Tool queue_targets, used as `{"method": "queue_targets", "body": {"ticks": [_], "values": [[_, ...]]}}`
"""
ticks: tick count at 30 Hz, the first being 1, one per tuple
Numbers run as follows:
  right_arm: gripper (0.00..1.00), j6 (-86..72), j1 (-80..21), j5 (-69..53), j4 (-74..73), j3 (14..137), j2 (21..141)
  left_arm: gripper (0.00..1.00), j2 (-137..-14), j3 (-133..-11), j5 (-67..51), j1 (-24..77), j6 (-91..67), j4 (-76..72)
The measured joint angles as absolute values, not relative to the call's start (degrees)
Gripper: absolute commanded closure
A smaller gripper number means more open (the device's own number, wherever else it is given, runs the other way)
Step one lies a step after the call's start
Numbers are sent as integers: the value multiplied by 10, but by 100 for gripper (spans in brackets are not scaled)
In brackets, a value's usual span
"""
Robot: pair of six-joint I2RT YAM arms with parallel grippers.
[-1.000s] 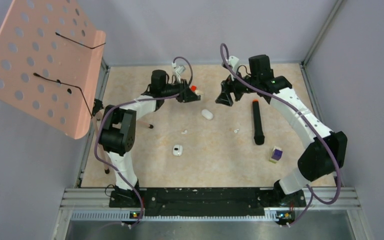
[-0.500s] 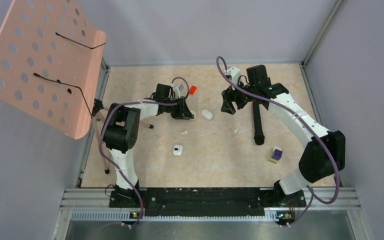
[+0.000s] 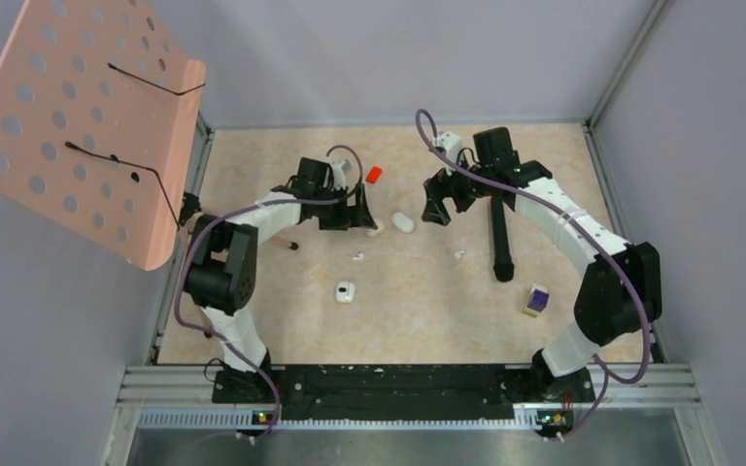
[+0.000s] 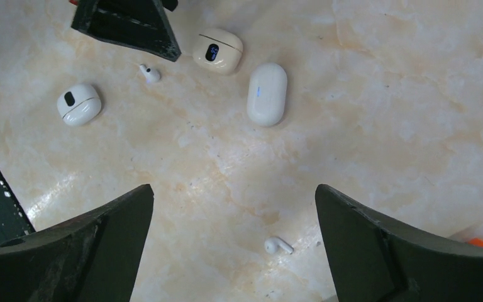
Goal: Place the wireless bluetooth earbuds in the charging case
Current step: Place the charging case at the center of the board.
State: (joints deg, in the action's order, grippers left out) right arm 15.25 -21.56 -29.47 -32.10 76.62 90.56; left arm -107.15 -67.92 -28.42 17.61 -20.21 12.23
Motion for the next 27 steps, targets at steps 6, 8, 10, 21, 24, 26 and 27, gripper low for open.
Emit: {"method": "queue_targets", "body": {"ticks": [6, 8, 10, 21, 24, 26, 27], "values": [[11, 170, -220, -331, -304, 767, 932, 1, -944, -674, -244, 173, -108, 194], [19, 193, -225, -347, -303, 771, 952, 1, -901, -674, -247, 173, -75, 210], [24, 222, -239, -362, -304, 777, 975, 1, -869, -675, -249, 173, -53, 228], [26, 241, -394, -358, -182, 744, 1019, 1, -783, -554, -141, 152, -85, 347], [24, 152, -426, -288, -126, 712, 1020, 1, -765, -525, -135, 115, -117, 359], [23, 113, -437, -251, -107, 696, 1020, 2, -764, -513, -162, 88, -136, 358], [23, 93, -439, -235, -102, 688, 1020, 4, -764, -503, -181, 77, -144, 352]]}}
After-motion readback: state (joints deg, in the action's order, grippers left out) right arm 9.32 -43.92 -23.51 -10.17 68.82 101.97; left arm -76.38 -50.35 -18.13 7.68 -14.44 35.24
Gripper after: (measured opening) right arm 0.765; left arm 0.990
